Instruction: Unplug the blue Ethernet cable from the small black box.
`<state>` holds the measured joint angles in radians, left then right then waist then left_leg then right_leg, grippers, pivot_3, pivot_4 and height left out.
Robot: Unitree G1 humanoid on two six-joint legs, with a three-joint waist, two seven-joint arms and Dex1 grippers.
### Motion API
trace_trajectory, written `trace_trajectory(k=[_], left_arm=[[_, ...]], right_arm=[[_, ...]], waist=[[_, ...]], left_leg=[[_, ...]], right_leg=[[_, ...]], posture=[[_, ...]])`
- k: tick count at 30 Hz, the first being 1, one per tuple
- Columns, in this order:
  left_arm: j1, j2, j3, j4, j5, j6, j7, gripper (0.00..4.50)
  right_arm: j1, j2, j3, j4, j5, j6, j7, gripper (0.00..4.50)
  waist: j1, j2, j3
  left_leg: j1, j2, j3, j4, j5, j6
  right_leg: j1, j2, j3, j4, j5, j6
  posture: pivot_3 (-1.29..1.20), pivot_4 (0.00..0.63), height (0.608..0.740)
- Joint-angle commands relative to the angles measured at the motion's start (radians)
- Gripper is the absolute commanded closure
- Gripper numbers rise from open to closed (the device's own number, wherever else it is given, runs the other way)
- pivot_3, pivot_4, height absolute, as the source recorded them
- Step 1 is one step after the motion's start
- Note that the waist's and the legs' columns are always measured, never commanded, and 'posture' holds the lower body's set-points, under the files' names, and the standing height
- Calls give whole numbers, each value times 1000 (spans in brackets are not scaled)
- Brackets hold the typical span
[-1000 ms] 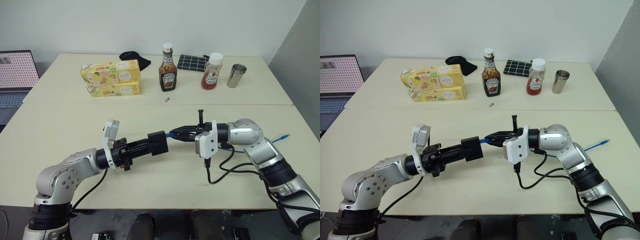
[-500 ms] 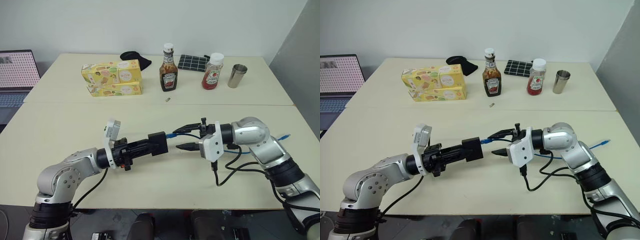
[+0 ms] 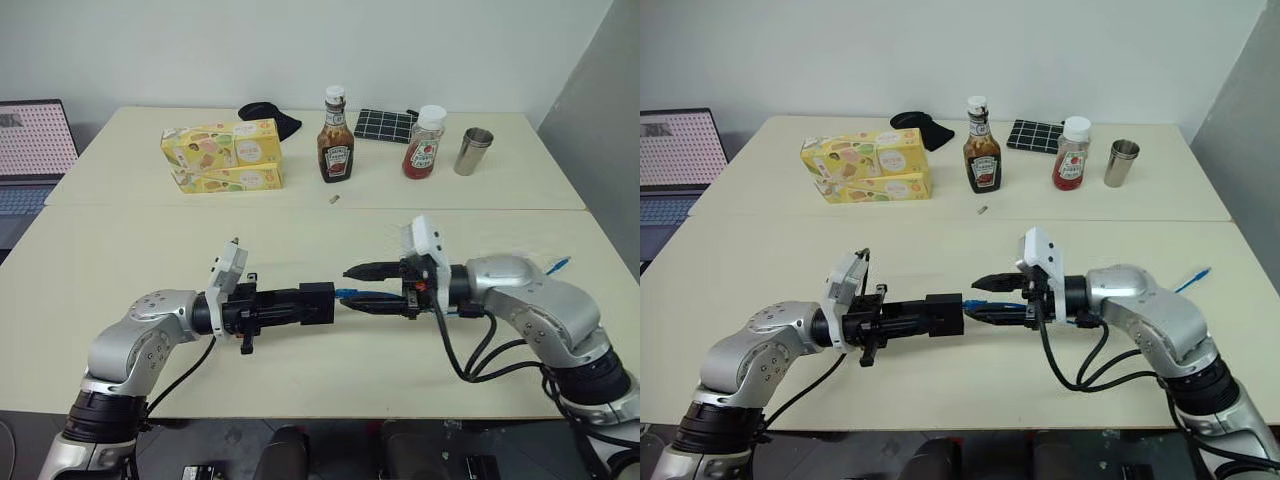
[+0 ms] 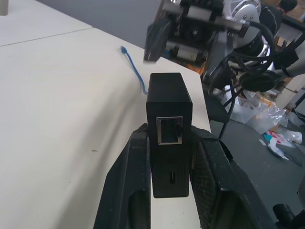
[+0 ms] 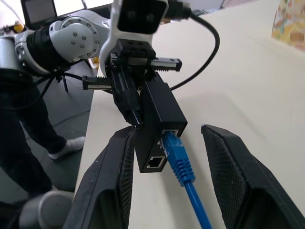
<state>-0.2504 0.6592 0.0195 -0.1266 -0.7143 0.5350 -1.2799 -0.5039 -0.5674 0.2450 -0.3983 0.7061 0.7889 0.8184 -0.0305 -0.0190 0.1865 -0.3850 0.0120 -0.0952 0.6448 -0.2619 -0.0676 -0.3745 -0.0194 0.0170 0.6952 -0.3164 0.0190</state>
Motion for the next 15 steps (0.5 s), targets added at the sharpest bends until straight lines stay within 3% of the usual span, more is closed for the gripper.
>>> trace_trajectory(k=[1, 14, 15], left_arm=[[-8, -1, 16, 0, -3, -32, -33, 3733], [10, -7, 23, 13, 7, -57, -40, 3733], [13, -7, 22, 14, 9, -60, -42, 3733]], right_arm=[[6, 25, -45, -25, 39, 64, -48, 2201], [-10, 53, -63, -2, 59, 124, -25, 2201], [-11, 54, -61, 0, 57, 125, -23, 2383]], waist=[[0, 0, 0], [-1, 0, 0], [-1, 0, 0]], left_leg=[[0, 0, 0, 0, 0, 0], [0, 0, 1, 0, 0, 0], [0, 0, 1, 0, 0, 0]], right_leg=[[0, 0, 0, 0, 0, 0], [0, 1, -1, 0, 0, 0], [0, 1, -1, 0, 0, 0]], posture=[[0, 150, 740], [0, 150, 740], [0, 150, 740]])
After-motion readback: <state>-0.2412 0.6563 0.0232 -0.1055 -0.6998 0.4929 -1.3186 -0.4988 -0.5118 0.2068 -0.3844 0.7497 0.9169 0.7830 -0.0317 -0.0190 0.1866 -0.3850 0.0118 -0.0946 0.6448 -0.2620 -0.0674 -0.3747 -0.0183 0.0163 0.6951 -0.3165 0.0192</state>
